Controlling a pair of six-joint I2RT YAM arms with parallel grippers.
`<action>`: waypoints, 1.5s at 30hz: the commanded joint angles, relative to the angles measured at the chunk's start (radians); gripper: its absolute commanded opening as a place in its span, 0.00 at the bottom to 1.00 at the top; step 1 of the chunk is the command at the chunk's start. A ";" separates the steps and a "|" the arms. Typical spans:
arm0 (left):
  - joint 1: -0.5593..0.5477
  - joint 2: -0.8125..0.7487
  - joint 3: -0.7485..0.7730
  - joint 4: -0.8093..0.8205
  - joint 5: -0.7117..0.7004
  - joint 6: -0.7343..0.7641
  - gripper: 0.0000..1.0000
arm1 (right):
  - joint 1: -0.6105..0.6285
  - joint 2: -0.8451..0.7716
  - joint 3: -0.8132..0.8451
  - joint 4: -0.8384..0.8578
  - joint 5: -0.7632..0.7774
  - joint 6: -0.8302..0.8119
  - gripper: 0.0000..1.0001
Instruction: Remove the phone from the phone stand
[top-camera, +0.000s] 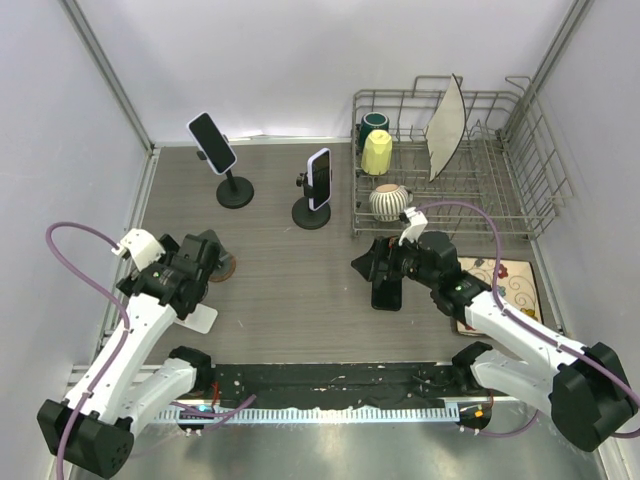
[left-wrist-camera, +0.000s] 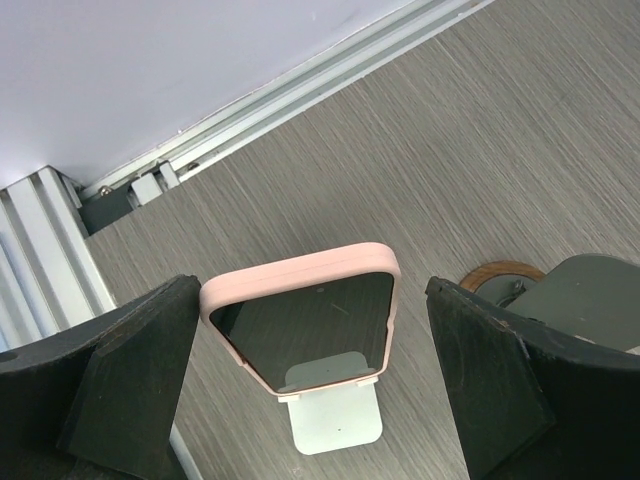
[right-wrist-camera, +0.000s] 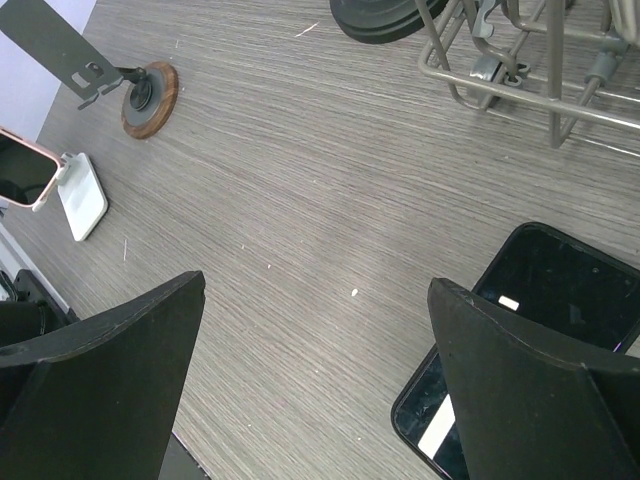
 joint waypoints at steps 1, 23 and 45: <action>0.004 0.001 -0.024 0.064 -0.059 -0.090 1.00 | 0.009 -0.023 -0.006 0.066 -0.005 -0.026 0.99; 0.005 0.056 -0.119 0.162 -0.093 -0.187 0.93 | 0.026 -0.013 -0.024 0.069 0.001 -0.048 0.98; 0.005 -0.134 0.086 0.202 0.005 0.113 0.19 | 0.029 -0.010 0.005 0.056 -0.089 -0.068 0.94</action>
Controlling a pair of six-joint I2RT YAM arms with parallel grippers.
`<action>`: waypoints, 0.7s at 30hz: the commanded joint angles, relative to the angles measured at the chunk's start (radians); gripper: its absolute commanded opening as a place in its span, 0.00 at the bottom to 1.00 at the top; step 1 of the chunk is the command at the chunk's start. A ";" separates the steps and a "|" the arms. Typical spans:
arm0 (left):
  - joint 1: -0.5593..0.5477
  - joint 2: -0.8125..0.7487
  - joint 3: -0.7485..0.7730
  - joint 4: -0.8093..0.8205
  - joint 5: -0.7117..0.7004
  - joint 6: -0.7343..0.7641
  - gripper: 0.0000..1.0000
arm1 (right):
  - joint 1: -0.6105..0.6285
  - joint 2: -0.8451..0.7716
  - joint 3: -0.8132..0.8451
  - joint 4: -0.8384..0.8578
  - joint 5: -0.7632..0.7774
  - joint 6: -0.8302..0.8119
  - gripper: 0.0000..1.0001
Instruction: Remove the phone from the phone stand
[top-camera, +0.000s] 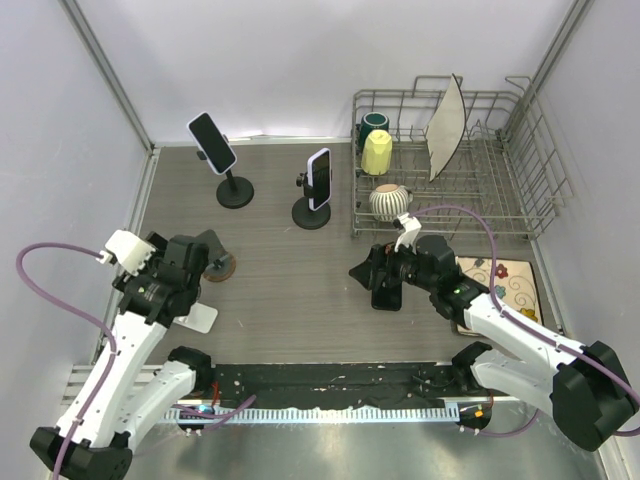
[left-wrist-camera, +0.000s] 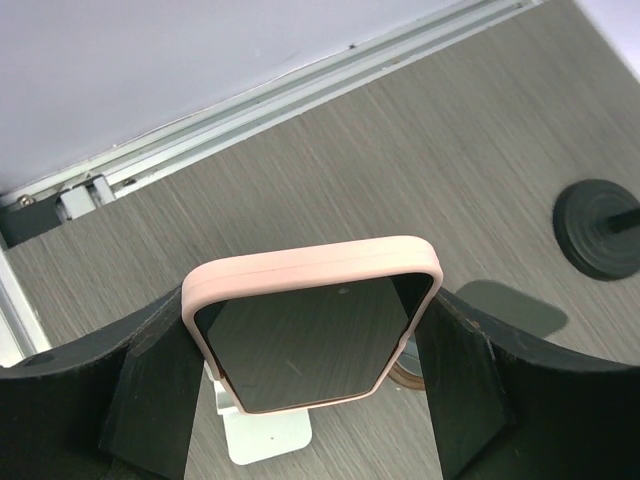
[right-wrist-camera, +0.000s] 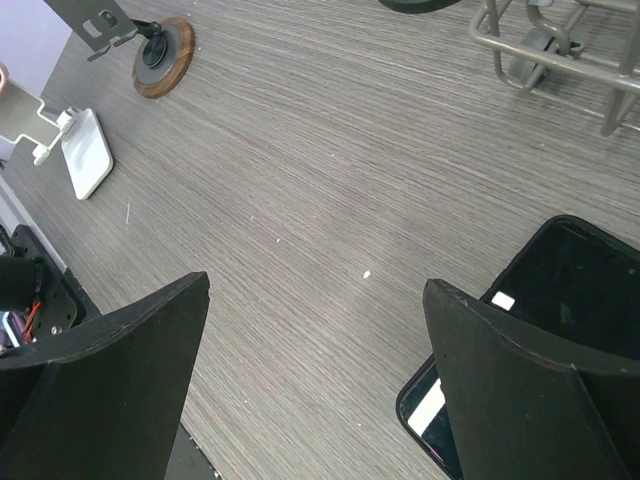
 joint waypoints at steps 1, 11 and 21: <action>0.005 -0.037 0.104 0.113 0.028 0.171 0.18 | 0.005 -0.006 0.037 0.042 -0.050 -0.017 0.92; 0.004 0.018 0.179 0.348 0.594 0.359 0.10 | 0.005 0.048 0.088 0.063 -0.207 0.005 0.89; -0.090 0.132 0.080 0.668 1.004 0.268 0.02 | 0.112 0.114 0.145 0.152 -0.259 0.060 0.89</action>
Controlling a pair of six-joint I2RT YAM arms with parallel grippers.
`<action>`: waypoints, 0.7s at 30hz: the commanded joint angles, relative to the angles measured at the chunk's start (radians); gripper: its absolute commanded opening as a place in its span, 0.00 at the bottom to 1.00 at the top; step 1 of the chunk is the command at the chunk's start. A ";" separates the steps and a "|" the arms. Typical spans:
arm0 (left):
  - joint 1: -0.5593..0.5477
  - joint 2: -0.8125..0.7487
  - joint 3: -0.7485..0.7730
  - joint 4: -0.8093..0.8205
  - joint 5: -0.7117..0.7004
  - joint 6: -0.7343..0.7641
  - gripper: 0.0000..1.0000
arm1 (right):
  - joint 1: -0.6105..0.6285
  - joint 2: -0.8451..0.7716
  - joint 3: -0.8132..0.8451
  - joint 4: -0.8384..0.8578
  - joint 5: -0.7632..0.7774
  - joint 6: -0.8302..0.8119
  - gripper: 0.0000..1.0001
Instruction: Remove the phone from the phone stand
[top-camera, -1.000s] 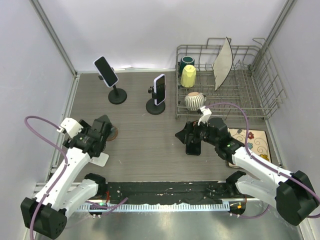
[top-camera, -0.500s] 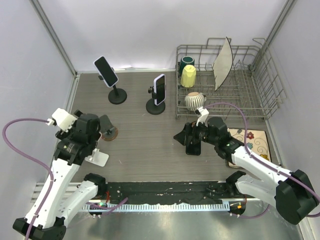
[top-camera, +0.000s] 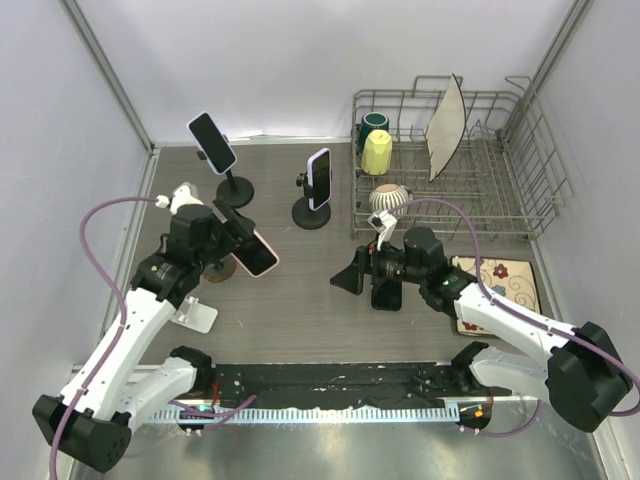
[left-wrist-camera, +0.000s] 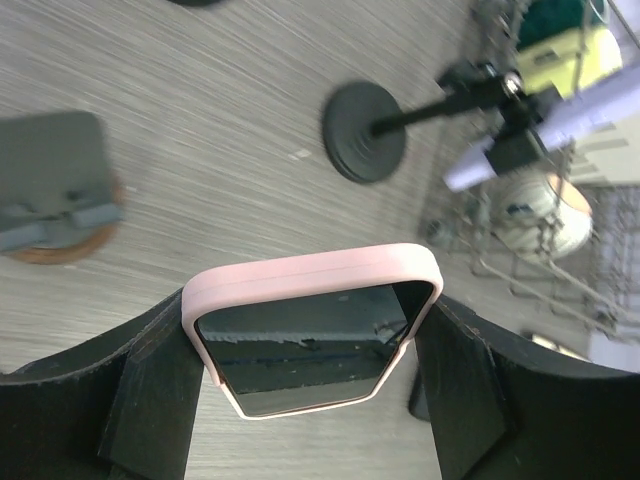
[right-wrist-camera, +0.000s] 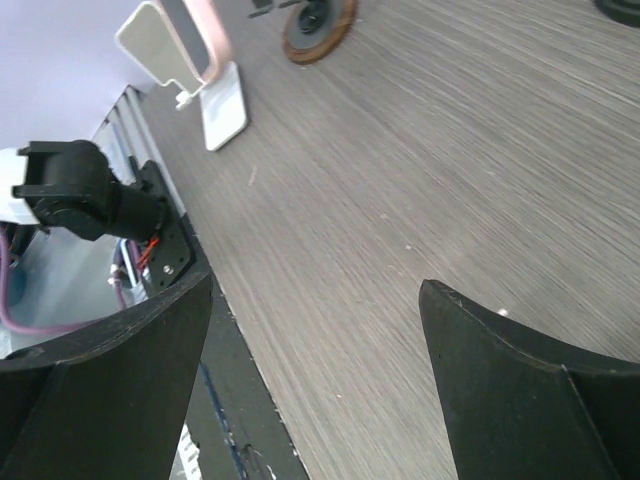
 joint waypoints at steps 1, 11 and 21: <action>-0.082 0.016 -0.032 0.263 0.166 -0.057 0.02 | 0.064 0.030 0.059 0.109 -0.025 0.039 0.89; -0.229 0.099 -0.040 0.381 0.234 -0.102 0.02 | 0.168 0.138 0.113 0.237 0.024 0.105 0.81; -0.271 0.103 -0.062 0.390 0.234 -0.116 0.02 | 0.188 0.172 0.141 0.296 0.047 0.140 0.63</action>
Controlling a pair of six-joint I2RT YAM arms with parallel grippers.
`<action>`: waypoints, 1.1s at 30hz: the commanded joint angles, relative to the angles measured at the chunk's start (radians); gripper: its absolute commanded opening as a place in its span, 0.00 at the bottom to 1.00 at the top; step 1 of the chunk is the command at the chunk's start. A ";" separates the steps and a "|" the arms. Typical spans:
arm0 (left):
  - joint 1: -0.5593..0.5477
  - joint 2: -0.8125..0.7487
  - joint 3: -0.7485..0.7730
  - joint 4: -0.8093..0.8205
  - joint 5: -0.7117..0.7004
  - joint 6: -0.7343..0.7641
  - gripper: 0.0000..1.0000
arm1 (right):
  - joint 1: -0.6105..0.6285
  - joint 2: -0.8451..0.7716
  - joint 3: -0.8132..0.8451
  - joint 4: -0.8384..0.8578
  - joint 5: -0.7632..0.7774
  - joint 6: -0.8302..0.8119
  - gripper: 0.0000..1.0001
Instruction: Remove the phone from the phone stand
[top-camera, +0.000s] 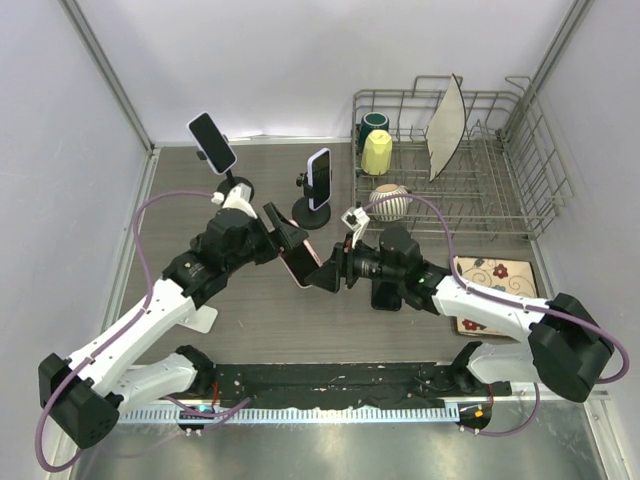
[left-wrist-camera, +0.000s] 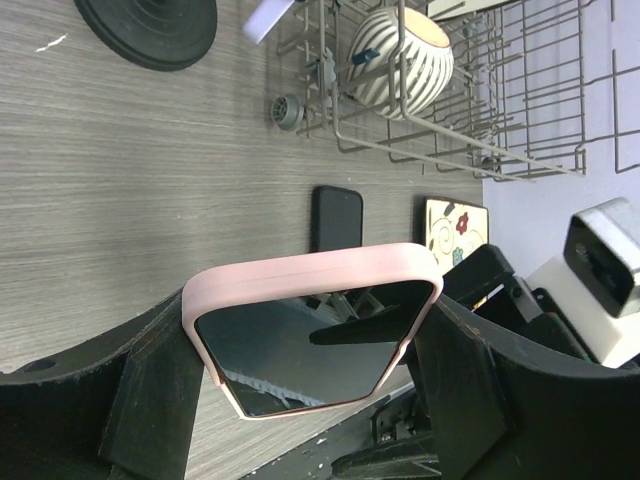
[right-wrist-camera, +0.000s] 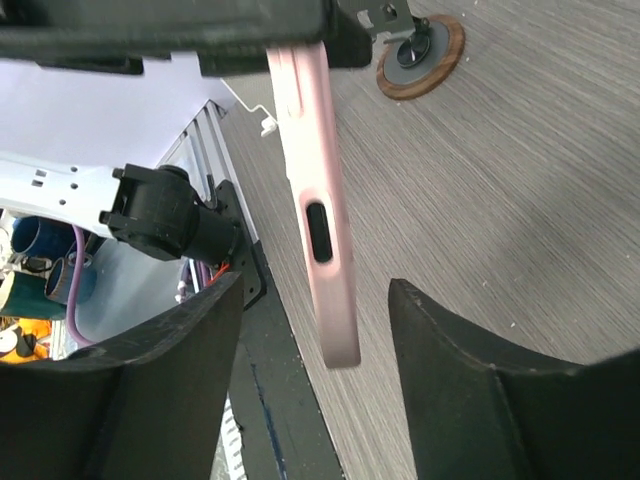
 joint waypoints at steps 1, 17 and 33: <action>-0.019 -0.007 -0.002 0.112 0.027 -0.025 0.02 | 0.013 0.008 0.060 0.080 0.023 0.015 0.62; -0.027 -0.080 0.002 0.089 -0.062 0.110 0.76 | 0.017 -0.021 0.043 -0.037 0.057 -0.024 0.01; 0.013 -0.228 0.165 -0.173 -0.525 0.553 1.00 | -0.214 -0.255 -0.005 -0.736 0.164 -0.041 0.01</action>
